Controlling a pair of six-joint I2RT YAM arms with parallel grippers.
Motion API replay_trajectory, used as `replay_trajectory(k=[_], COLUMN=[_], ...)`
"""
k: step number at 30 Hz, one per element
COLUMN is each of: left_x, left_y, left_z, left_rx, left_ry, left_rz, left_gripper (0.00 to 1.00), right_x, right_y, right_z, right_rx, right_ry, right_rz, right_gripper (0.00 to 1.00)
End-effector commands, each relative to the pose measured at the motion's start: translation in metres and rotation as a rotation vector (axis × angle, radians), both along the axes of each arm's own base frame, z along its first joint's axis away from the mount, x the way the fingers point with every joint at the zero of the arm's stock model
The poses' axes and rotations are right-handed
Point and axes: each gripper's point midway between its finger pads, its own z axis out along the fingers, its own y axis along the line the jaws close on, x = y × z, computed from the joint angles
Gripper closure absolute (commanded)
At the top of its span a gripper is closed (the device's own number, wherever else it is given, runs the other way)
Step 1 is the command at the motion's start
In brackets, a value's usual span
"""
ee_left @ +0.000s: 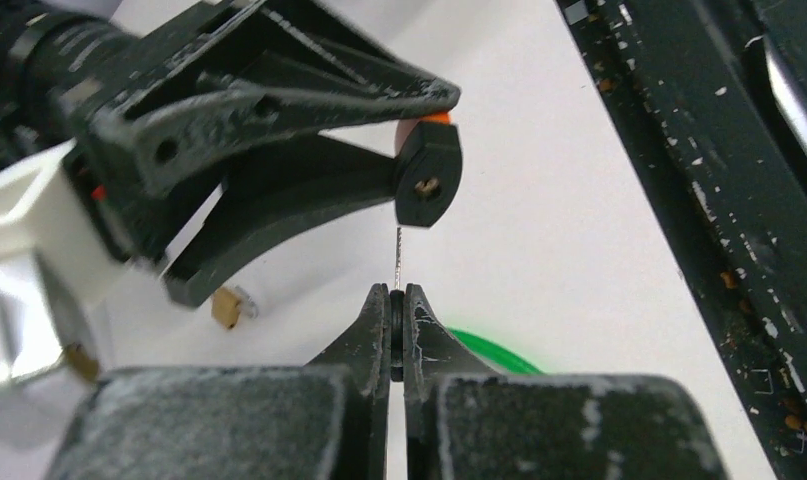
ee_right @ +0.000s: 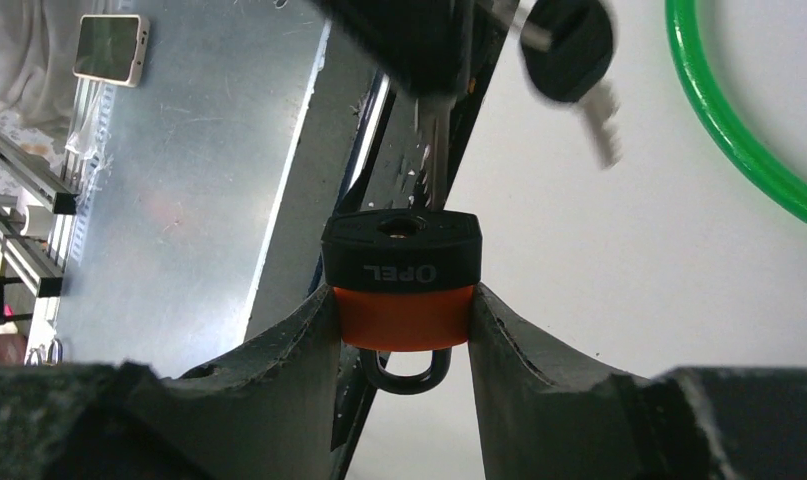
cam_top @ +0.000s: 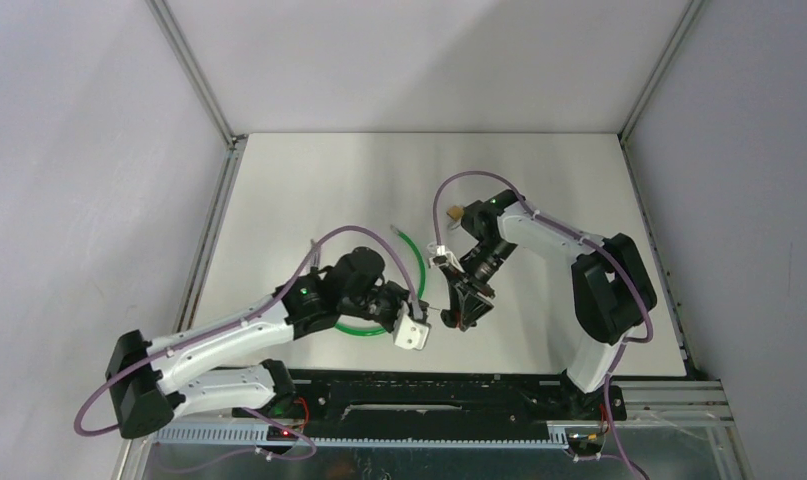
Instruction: Unlock with the key
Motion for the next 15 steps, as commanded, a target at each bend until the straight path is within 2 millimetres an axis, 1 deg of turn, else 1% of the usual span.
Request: replay_trajectory(k=[1,5,6,7,8,9,11,13,15], left_x=[0.009,0.01,0.012,0.01,0.013,0.012,0.018,0.021,0.022], left_y=[0.011,0.02,0.024,0.026,0.03,0.031,0.039,0.043,0.045], left_z=[0.03,0.04,0.043,0.045,0.048,0.05,0.054,0.058,0.058], left_rx=[-0.061,-0.073,-0.079,-0.079,-0.085,-0.091,-0.102,-0.113,-0.101], left_ry=[-0.039,0.015,0.044,0.075,0.1,0.123,0.171,0.221,0.241], left_rz=[0.046,0.07,0.085,0.083,0.099,0.101,0.13,0.151,0.156], left_gripper=[1.0,1.0,1.0,1.0,1.0,1.0,1.0,1.0,1.0], right_x=[0.003,0.011,0.015,0.02,0.027,0.033,0.044,0.051,0.049], right_y=[0.008,0.007,0.006,0.006,0.005,0.003,0.002,-0.001,0.0], right_z=[0.022,0.016,0.018,0.02,0.022,0.026,0.038,0.05,0.063], right_rx=[0.087,0.068,0.067,0.066,0.067,0.067,0.092,0.127,0.178], right_ry=[-0.027,-0.095,-0.143,-0.196,-0.257,-0.318,-0.437,-0.552,-0.612], right_rz=[-0.024,-0.028,-0.031,-0.038,-0.046,-0.053,-0.071,-0.087,-0.084], right_gripper=[1.0,1.0,1.0,1.0,1.0,1.0,1.0,1.0,1.0])
